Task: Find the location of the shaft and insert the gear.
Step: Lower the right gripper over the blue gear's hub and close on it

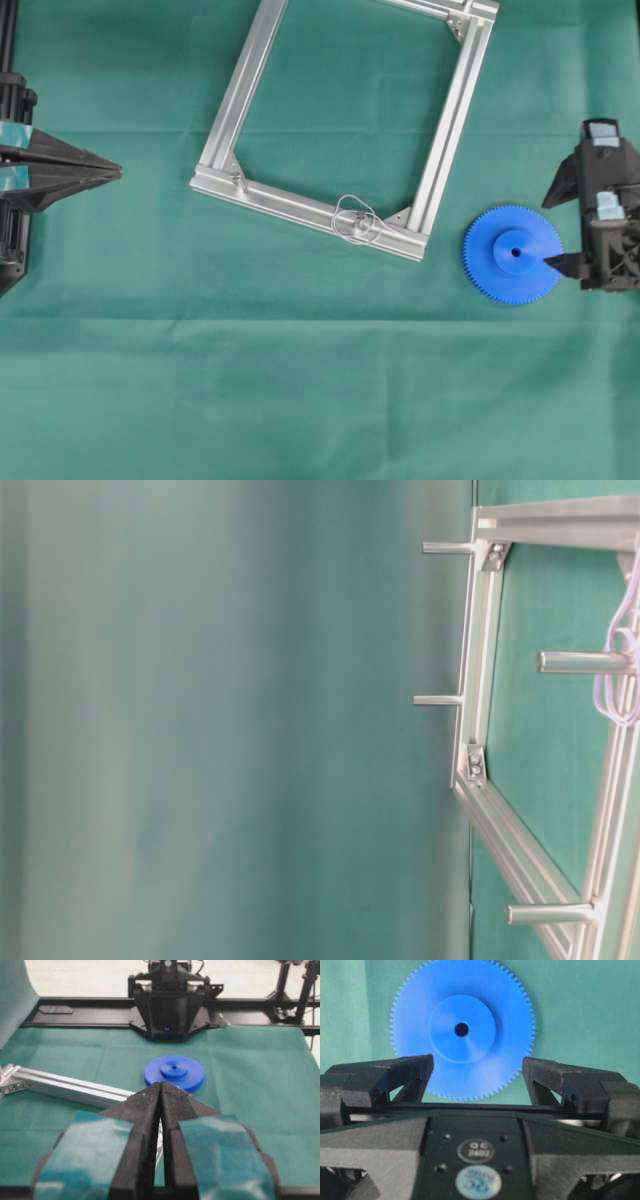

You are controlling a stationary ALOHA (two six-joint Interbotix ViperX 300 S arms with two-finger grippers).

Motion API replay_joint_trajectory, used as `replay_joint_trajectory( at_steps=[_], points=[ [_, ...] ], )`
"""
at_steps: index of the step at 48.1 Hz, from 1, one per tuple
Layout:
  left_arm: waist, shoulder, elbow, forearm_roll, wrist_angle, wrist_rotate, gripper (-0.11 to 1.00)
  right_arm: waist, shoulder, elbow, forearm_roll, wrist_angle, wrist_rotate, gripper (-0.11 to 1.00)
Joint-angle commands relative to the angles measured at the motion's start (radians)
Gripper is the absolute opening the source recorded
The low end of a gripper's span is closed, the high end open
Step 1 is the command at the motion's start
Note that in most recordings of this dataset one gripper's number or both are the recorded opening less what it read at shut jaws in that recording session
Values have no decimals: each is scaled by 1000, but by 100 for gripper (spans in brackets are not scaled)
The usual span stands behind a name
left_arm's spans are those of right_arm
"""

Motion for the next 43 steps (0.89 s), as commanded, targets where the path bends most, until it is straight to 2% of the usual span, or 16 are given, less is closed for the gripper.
replay_joint_trajectory(
  at_steps=[1, 8, 43],
  points=[
    [5, 5, -26, -2, -3, -2, 1, 12, 21, -5, 17, -38, 2, 92],
    [8, 3, -26, -2, 3, -2, 1, 23, 61, -2, 38, -77, 2, 92],
    [9, 6, -26, -2, 34, -2, 1, 32, 225, 5, 49, -204, 2, 92]
  ],
)
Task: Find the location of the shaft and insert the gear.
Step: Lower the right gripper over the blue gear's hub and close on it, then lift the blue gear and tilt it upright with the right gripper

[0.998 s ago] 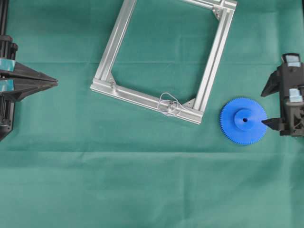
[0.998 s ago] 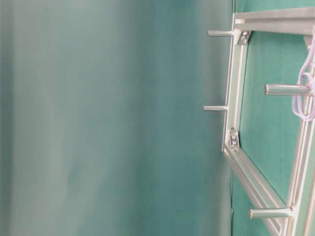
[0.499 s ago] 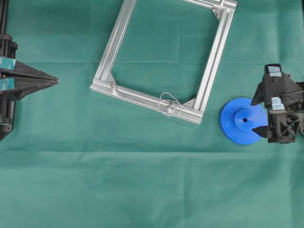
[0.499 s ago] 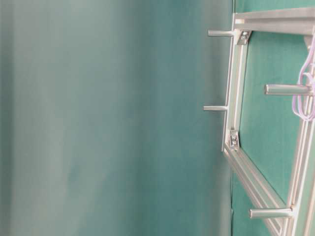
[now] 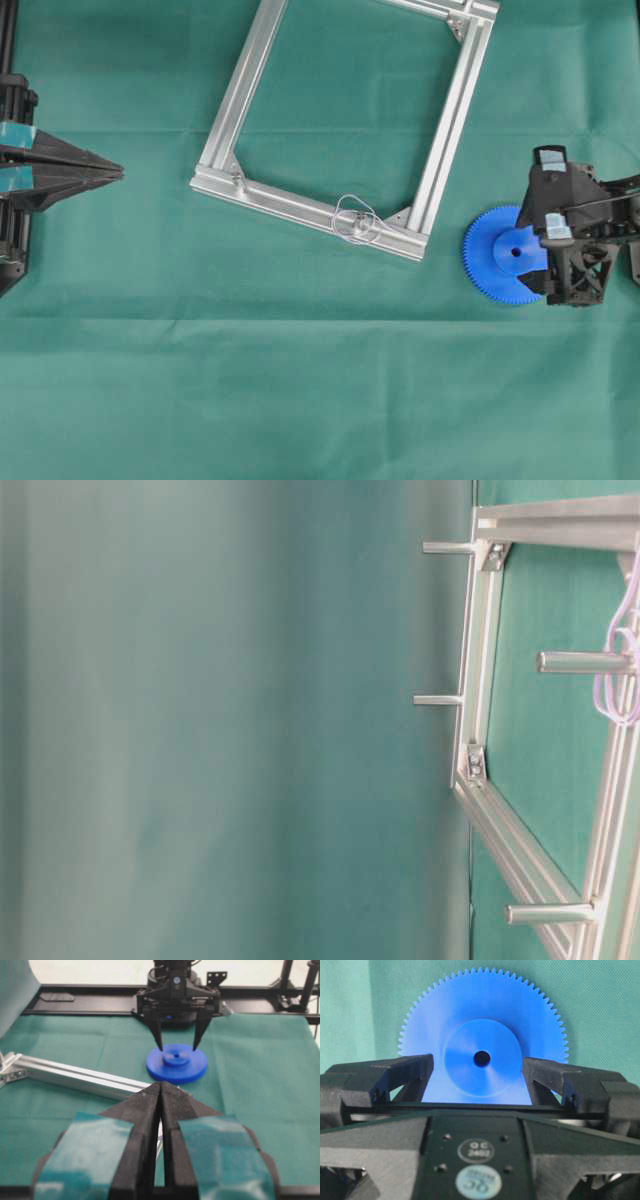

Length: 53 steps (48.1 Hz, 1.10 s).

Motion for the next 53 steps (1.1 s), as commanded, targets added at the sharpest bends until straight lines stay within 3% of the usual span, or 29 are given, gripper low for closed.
replay_joint_trajectory(
  at_steps=[1, 33, 53],
  points=[
    [2, 6, -25, -2, -3, -2, 1, 3, 9, -3, 3, -18, 0, 92],
    [3, 5, -26, -2, -3, -5, 1, 3, 63, 8, 3, -54, 2, 92],
    [3, 5, -26, -3, -3, -5, 1, 3, 87, 8, 0, -67, 37, 92]
  ],
)
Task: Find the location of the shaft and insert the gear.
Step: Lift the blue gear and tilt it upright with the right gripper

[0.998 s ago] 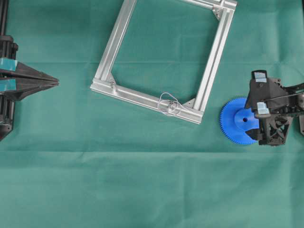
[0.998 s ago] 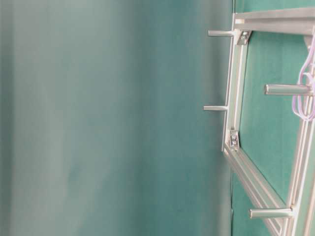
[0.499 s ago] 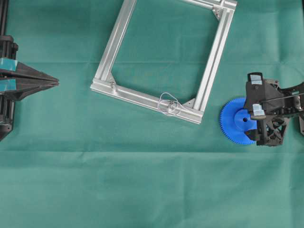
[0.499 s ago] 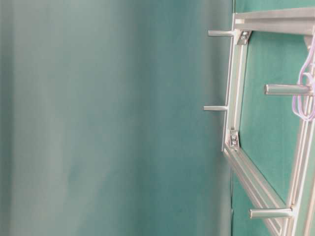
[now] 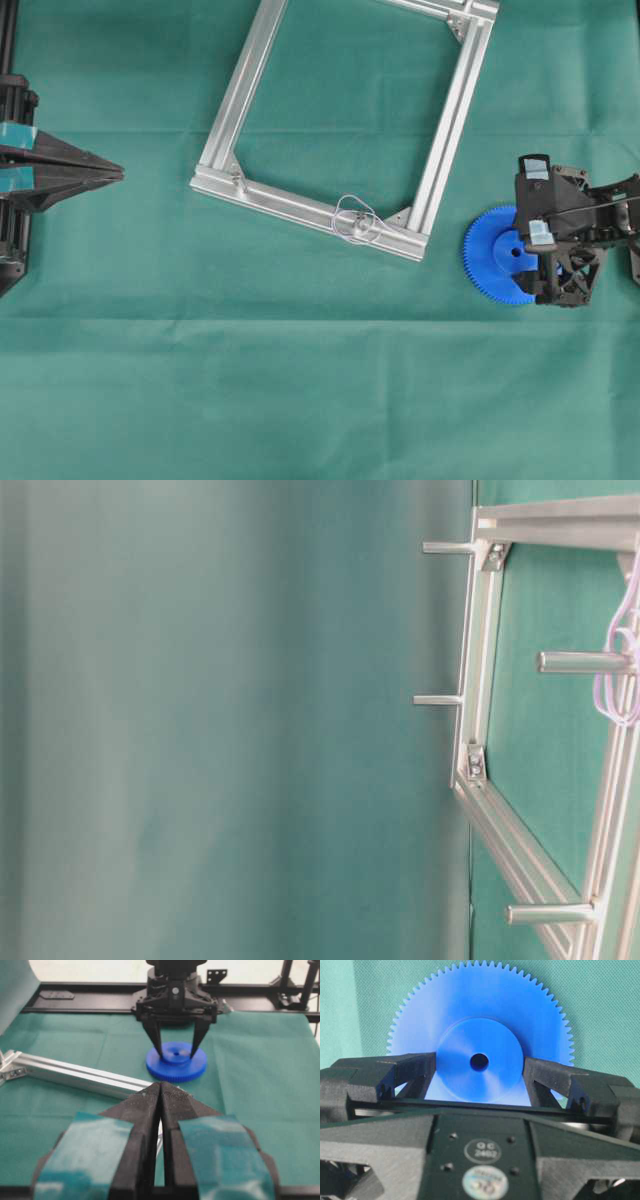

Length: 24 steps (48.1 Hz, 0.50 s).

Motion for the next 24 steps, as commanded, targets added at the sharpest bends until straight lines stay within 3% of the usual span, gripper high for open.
replay_joint_trajectory(
  at_steps=[1, 15, 24],
  points=[
    [3, 5, -25, -2, -3, -2, 1, 2, 3, -6, 2, -6, 2, 92],
    [3, 5, -25, -2, -3, -3, 1, 2, 14, -5, 2, -6, 8, 90],
    [3, 5, -25, -2, -3, -3, 1, 2, 28, -5, 2, -6, 23, 75]
  ],
)
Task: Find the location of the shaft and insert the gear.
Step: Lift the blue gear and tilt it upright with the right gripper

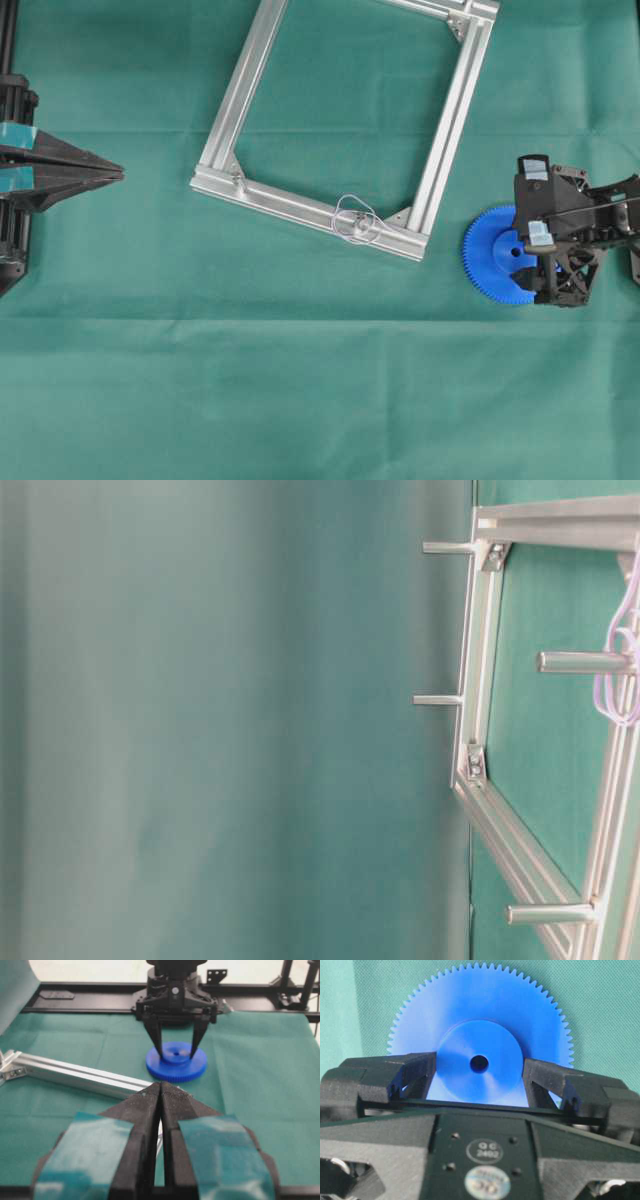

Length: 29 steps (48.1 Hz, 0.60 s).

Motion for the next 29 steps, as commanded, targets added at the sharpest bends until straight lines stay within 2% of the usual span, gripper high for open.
replay_joint_trajectory(
  at_steps=[1, 29],
  points=[
    [3, 5, -26, 0, -5, 0, 1, -5, 21, 2, 3, -5, 6, 72],
    [2, 3, -26, 0, -2, -2, 1, -5, 21, 3, 3, 3, 8, 70]
  ],
)
